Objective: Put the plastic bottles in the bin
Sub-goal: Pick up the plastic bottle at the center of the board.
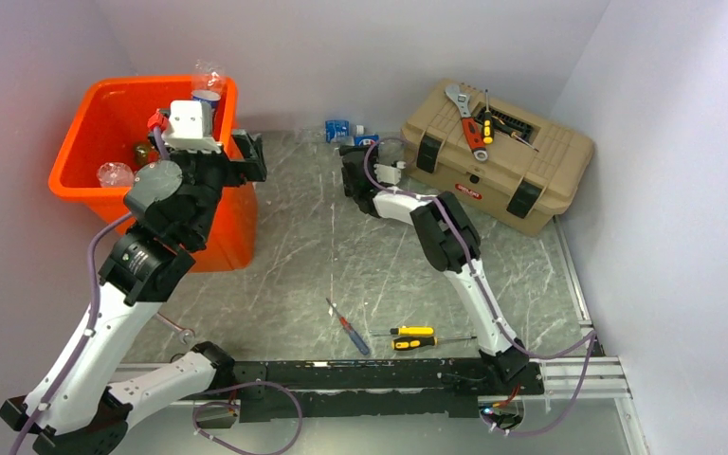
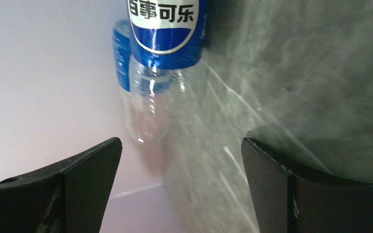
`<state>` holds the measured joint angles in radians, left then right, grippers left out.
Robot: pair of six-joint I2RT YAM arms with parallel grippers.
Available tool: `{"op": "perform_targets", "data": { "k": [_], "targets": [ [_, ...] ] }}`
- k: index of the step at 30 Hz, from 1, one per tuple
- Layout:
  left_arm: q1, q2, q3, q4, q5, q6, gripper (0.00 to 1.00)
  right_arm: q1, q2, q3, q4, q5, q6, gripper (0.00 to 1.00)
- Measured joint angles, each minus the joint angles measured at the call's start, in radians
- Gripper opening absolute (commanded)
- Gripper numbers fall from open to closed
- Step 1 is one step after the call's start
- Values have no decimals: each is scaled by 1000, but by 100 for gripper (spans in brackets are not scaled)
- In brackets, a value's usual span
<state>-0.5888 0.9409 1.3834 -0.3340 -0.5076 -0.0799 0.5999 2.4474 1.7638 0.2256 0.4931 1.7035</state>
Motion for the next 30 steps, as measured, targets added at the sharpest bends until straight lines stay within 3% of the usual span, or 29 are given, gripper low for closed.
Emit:
{"op": "perform_targets", "data": {
  "k": [10, 22, 30],
  "targets": [
    [0, -56, -13, 0, 43, -24, 99, -29, 198, 306, -77, 7, 173, 99],
    [0, -48, -23, 14, 98, -52, 99, -67, 344, 513, -52, 3, 196, 71],
    [0, -31, -52, 21, 122, -76, 98, -72, 365, 478, 47, -51, 154, 43]
  ]
}}
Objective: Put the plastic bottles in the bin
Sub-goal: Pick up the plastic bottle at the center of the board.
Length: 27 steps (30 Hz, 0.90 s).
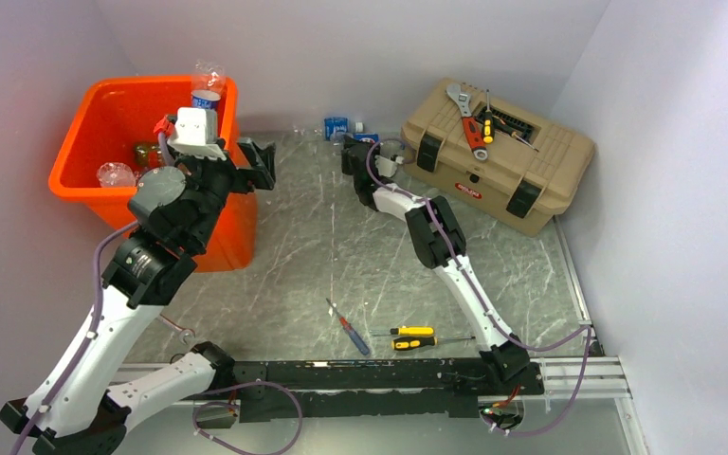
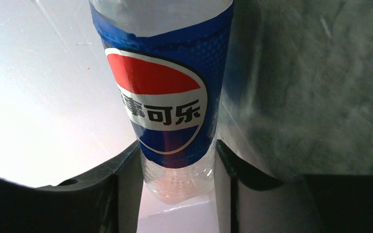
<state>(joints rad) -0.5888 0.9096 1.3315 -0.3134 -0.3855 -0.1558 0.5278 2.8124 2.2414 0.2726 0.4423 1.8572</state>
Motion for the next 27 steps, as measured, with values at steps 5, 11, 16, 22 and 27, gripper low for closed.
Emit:
{"op": "perform_targets", "data": {
  "k": [5, 11, 16, 22, 27],
  "targets": [
    [0, 1, -3, -5, 9, -17, 97, -2, -39, -124, 116, -37, -44, 33],
    [0, -27, -3, -8, 14, -34, 97, -6, -168, -373, 237, -117, -101, 32],
    [0, -84, -3, -9, 12, -50, 96, 27, -341, -658, 338, -195, -159, 26],
    [0, -143, 1, -19, 3, -76, 98, 87, -579, -939, 504, -258, -239, 20],
    [0, -179, 14, -47, 4, -96, 100, 150, -760, -1106, 612, -377, -335, 15]
  ]
}}
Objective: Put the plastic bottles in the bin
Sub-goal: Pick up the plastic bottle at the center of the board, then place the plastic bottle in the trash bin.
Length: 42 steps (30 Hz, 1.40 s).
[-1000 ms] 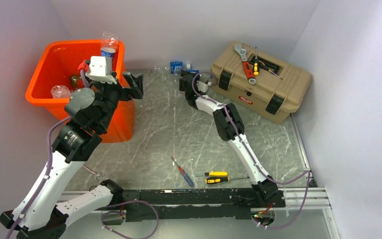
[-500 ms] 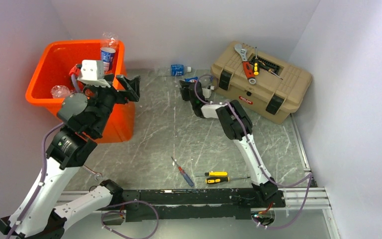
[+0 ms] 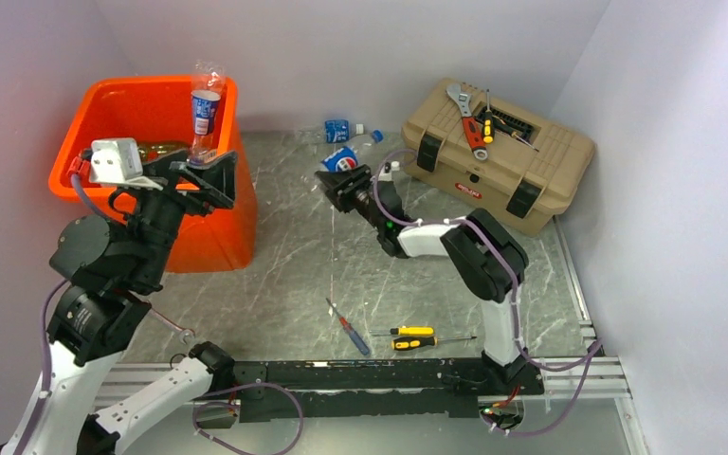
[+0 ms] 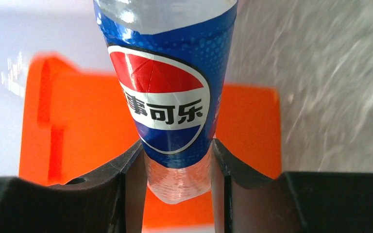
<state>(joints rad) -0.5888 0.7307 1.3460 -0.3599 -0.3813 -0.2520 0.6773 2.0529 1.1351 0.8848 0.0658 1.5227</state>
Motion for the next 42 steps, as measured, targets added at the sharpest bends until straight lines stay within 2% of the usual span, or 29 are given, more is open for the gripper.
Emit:
{"op": "perform_targets", "data": {
  "k": [4, 7, 12, 15, 20, 26, 33, 37, 42],
  "targets": [
    [0, -19, 1, -21, 27, -12, 99, 55, -132, -114, 7, -129, -119, 6],
    [0, -20, 1, -29, 81, -24, 99, 102, -280, -204, -92, -197, -286, 0],
    [0, -6, 2, -55, 241, -23, 100, 200, -624, -254, -410, -179, -681, 0],
    [0, 43, 23, -85, 372, -21, 100, 231, -784, -254, -521, -186, -859, 0],
    [0, 150, 46, -101, 551, -11, 99, 243, -903, -261, -676, -211, -1080, 0],
    [0, 259, 46, -91, 711, -5, 100, 275, -958, -353, -792, -232, -1191, 0],
    [0, 362, 48, -93, 777, -10, 99, 295, -1043, -374, -805, -232, -1239, 0],
    [0, 376, 48, -79, 795, -32, 85, 299, -1068, -381, -801, -232, -1249, 0],
    [-2, 386, 48, -37, 863, -63, 87, 320, -1068, -381, -792, -232, -1268, 0]
  ]
}}
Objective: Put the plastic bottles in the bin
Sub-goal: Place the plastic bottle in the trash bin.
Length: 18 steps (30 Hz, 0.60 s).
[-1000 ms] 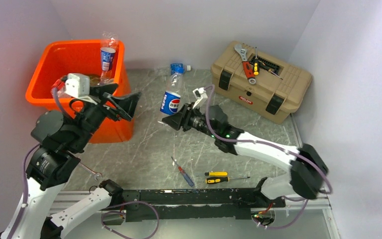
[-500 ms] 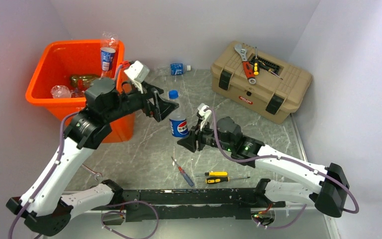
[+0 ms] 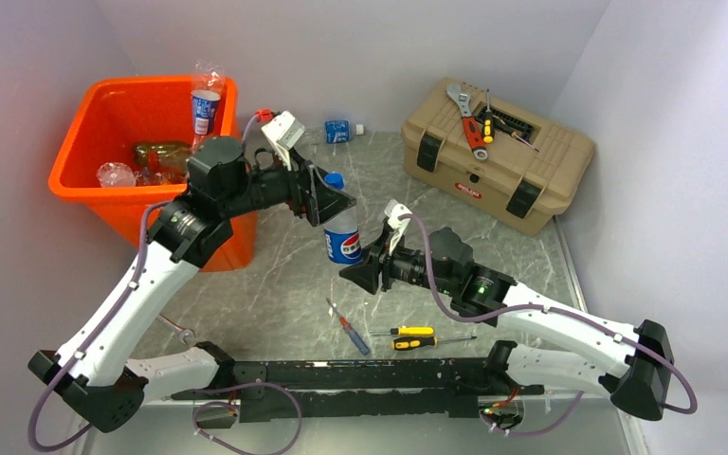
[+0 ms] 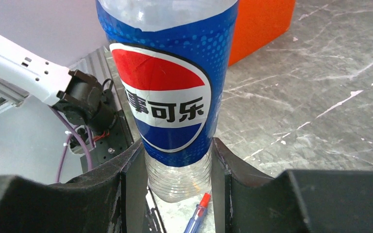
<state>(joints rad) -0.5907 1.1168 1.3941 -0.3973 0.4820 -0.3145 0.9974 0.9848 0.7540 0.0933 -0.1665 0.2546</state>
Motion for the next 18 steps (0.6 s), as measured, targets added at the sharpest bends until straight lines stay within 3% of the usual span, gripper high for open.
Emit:
{"op": "perform_targets", "data": {
  "k": [3, 6, 7, 9, 11, 12, 13, 18],
  "targets": [
    [0, 21, 0, 18, 47, -20, 81, 6, 1, 0, 6, 0, -5, 0],
    [0, 37, 0, 14, 69, -28, 50, 8, 1, 0, 6, 2, -5, 0],
    [0, 40, 0, 15, 76, -29, 41, 8, 1, 0, 2, 4, -4, 4],
    [-2, 39, 0, 15, 77, -30, 27, 6, 3, 0, -3, 5, -4, 36],
    [-2, 35, 3, 9, 78, -28, 10, 8, 2, 0, -3, 9, -2, 74],
    [-3, 34, 7, 2, 74, -17, 2, 8, 2, 0, -3, 9, 0, 89],
    [-3, 33, 14, -14, 69, -10, 0, 8, 0, 2, -3, 8, 5, 98],
    [-3, 27, 128, -114, -79, 43, 0, 10, -45, 19, -20, 23, 18, 100]
  ]
}}
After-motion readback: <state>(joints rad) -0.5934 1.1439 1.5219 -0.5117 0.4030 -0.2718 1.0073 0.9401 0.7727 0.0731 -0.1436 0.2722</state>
